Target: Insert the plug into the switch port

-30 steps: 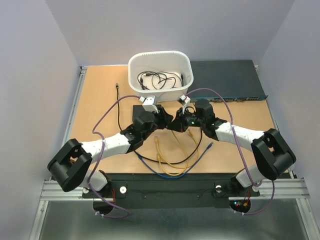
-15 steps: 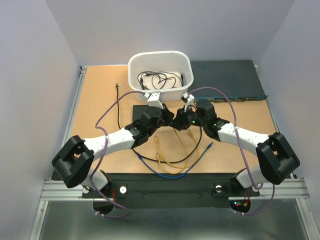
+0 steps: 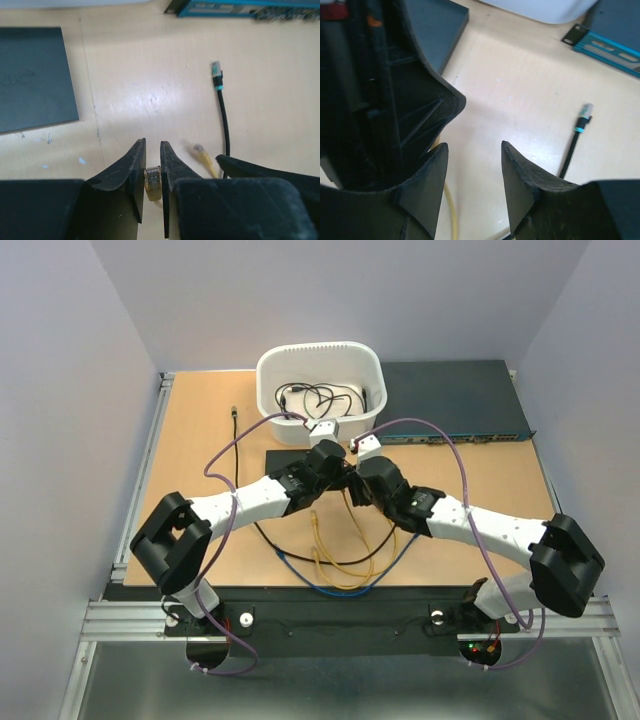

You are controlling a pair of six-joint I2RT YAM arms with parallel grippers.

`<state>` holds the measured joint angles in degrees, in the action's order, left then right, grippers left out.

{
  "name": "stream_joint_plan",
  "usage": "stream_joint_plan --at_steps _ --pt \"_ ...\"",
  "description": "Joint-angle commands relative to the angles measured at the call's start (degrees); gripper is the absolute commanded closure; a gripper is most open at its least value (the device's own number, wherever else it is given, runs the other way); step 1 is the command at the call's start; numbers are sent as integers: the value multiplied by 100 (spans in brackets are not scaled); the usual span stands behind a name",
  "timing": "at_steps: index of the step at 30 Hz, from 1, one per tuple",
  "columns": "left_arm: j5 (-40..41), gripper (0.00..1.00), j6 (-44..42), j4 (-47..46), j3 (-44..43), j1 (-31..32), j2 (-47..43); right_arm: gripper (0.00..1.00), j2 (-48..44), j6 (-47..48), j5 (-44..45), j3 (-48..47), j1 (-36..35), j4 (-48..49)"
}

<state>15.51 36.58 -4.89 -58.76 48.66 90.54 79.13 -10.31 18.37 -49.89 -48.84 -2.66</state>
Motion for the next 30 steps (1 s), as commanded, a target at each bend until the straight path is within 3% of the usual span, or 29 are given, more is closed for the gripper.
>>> stream_joint_plan --at_steps 1,10,19,30 --pt "-197 100 192 234 -399 56 16 48 -30 161 1309 -311 -389 19" --pt "-802 100 604 -152 -40 -383 -282 50 -565 20 475 181 -636 924" --pt "-1489 100 886 -549 234 -858 -450 53 -496 -42 597 313 -776 1004" --pt "-1770 100 1000 -549 172 -920 -406 62 374 -24 2125 -56 -1093 1030"
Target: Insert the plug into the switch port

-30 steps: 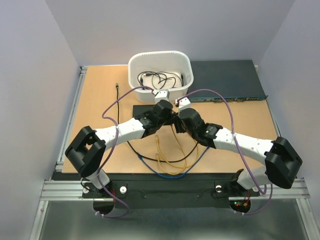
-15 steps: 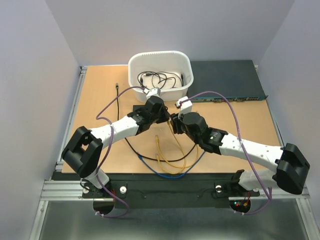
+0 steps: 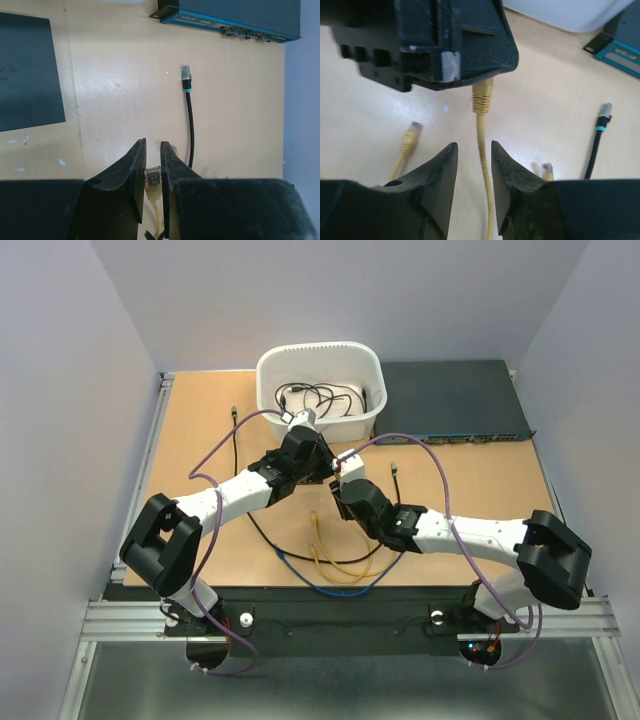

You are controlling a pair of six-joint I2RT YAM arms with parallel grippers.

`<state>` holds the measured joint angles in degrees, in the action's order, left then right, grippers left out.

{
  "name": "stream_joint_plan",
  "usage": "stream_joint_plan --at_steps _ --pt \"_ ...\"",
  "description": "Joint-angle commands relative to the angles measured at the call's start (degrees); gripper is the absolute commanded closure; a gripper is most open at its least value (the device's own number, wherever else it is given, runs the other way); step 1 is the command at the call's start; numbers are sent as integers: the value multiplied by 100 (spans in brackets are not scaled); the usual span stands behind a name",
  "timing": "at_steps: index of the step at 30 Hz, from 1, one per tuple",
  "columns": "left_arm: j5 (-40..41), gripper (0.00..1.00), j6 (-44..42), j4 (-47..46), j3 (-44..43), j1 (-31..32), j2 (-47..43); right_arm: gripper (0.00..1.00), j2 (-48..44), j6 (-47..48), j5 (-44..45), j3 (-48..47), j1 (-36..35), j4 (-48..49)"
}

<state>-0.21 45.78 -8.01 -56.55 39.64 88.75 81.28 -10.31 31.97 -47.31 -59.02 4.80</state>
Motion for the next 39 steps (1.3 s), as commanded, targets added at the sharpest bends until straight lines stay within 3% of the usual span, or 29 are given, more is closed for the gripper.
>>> stream_joint_plan --at_steps 1,16,29,35,36,38,39 --pt "-208 100 80 -236 -40 -17 -235 62 274 -24 854 -349 -74 294" --pt "-295 100 80 -201 -57 -17 -218 67 820 204 1268 -736 -215 619" --pt "-357 100 71 -201 -14 -17 -279 81 1004 99 1936 -789 -215 724" --pt "-480 100 -34 -306 74 -35 -341 94 829 81 1884 -534 -232 986" --pt "-506 96 -60 -324 92 -79 -367 96 646 81 1805 -429 -232 1066" --pt "-480 79 -227 -376 127 -114 -446 99 434 64 1743 -158 -232 1207" --pt "-367 62 -288 -394 197 -132 -586 100 329 55 1691 -95 -224 1286"
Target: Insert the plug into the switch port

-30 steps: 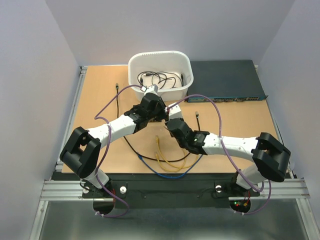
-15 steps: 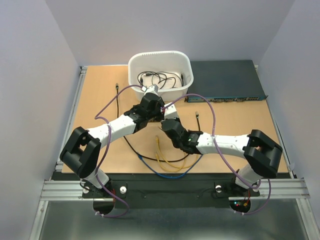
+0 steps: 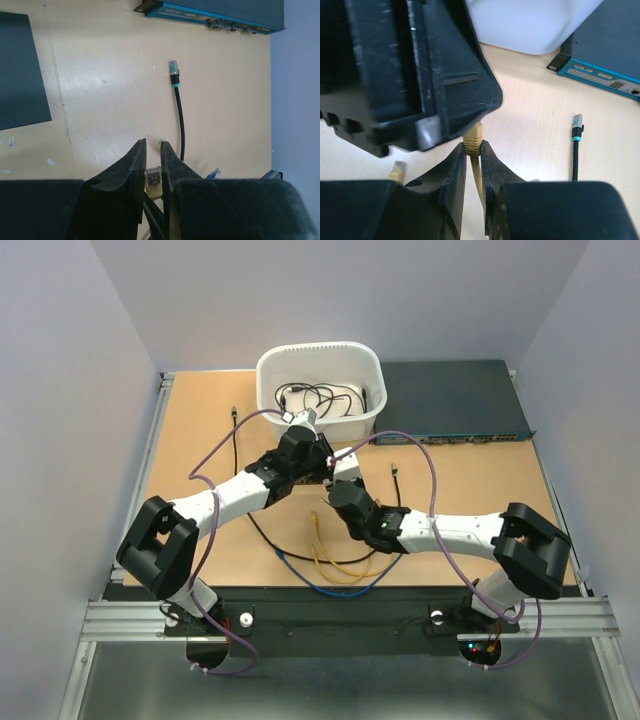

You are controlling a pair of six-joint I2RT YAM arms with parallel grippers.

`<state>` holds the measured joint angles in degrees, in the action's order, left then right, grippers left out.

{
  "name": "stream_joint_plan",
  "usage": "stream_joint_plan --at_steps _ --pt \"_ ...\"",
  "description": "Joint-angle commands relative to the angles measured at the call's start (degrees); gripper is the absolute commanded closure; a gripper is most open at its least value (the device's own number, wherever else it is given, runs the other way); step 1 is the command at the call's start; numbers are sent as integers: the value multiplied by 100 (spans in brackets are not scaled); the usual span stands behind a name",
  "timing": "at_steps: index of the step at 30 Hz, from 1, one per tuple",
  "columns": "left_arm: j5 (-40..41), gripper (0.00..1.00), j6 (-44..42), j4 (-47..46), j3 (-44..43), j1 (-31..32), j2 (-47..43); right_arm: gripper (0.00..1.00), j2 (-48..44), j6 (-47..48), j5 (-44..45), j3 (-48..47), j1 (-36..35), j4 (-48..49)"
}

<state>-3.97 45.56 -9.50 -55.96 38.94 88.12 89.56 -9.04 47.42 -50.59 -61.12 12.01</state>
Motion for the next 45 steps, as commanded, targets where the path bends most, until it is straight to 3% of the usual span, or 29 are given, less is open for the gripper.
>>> stream_joint_plan --at_steps 1,3,4,7,12,15,20,26,32,37,45 --pt "88 55 -371 -263 191 -131 -611 99 -684 -63 127 286 -14 574" --pt "229 42 -486 -281 349 -254 -865 100 -852 -54 110 427 -14 522" --pt "230 40 -522 -289 393 -429 -953 99 -948 -80 49 479 4 478" --pt "186 38 -732 -281 560 -685 -1244 100 -1501 -422 -390 690 232 162" --pt "353 37 -1127 -167 753 -967 -1691 99 -2345 -1055 -1864 814 1531 -627" --pt "686 38 -1286 -79 850 -993 -1876 99 -2382 -1074 -2235 717 2156 -1023" --pt "783 38 -1558 26 965 -1037 -2044 100 -2075 -1293 -2921 532 3034 -1421" --pt "749 39 -1594 -52 1219 -1055 -2255 100 -1330 -1618 -5380 498 5036 -1368" --pt "529 40 -1568 -202 1255 -1046 -2220 100 -151 -1899 -7623 260 6294 -1036" --pt "450 41 -1533 -289 1360 -1055 -2246 100 490 -2005 -8256 287 6429 -340" --pt "476 43 -1550 -369 1422 -1046 -2167 100 1432 -1882 -8434 -249 6437 -111"
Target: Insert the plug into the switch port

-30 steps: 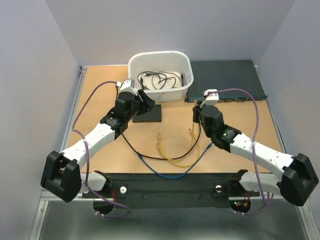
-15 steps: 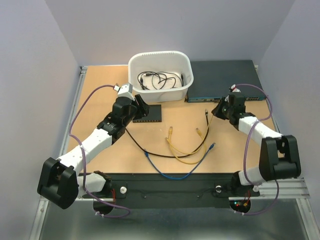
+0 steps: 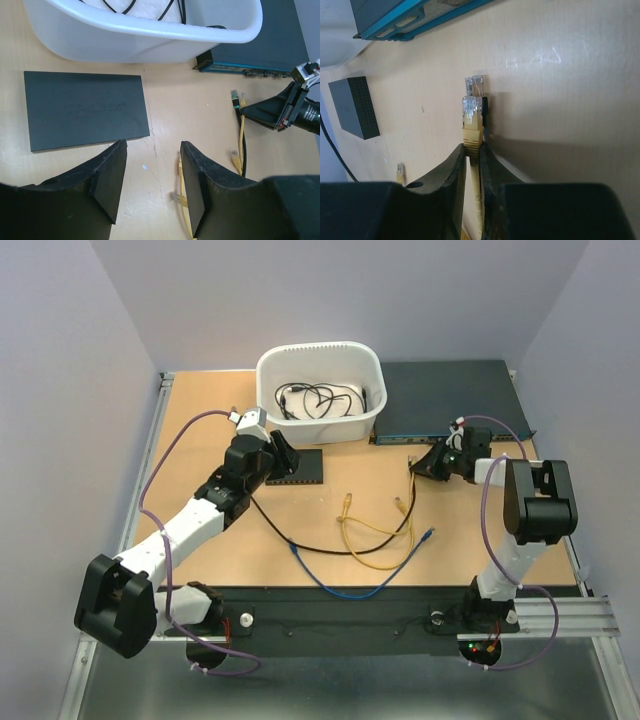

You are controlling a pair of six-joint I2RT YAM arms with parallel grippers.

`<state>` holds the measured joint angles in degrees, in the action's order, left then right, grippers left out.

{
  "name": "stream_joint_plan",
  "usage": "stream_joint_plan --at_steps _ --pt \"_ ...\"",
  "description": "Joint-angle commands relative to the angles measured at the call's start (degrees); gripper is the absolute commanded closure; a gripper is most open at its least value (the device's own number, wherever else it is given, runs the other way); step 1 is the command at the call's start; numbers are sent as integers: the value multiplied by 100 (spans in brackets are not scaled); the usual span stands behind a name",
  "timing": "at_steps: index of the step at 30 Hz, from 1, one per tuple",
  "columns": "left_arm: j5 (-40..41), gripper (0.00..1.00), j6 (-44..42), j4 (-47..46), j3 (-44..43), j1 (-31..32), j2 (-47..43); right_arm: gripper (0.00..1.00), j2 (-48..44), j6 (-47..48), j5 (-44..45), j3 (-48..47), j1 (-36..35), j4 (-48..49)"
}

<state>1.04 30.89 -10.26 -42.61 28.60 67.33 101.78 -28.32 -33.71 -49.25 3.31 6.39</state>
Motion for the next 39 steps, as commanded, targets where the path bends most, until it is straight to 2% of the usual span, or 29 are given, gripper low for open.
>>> stream_joint_plan --at_steps 1,13,22,28,32,35,39 --pt "-25 43 -84 -301 95 -12 -80 99 307 72 -250 -409 3 451" --pt "125 44 -163 -433 130 -12 157 100 185 10 1401 -506 12 459" --pt "195 46 -268 -494 165 -21 527 100 220 239 1912 -717 3 82" --pt "292 47 -295 -494 183 -4 483 99 -763 344 2246 -480 -322 -155" --pt "274 47 -303 -486 183 5 483 99 -1519 459 2369 -690 -901 -787" --pt "362 47 -312 -494 227 5 448 100 -2143 354 2273 -909 -1253 -1184" --pt "520 48 -347 -521 306 14 308 100 -2925 72 1843 -1470 -1289 -1325"
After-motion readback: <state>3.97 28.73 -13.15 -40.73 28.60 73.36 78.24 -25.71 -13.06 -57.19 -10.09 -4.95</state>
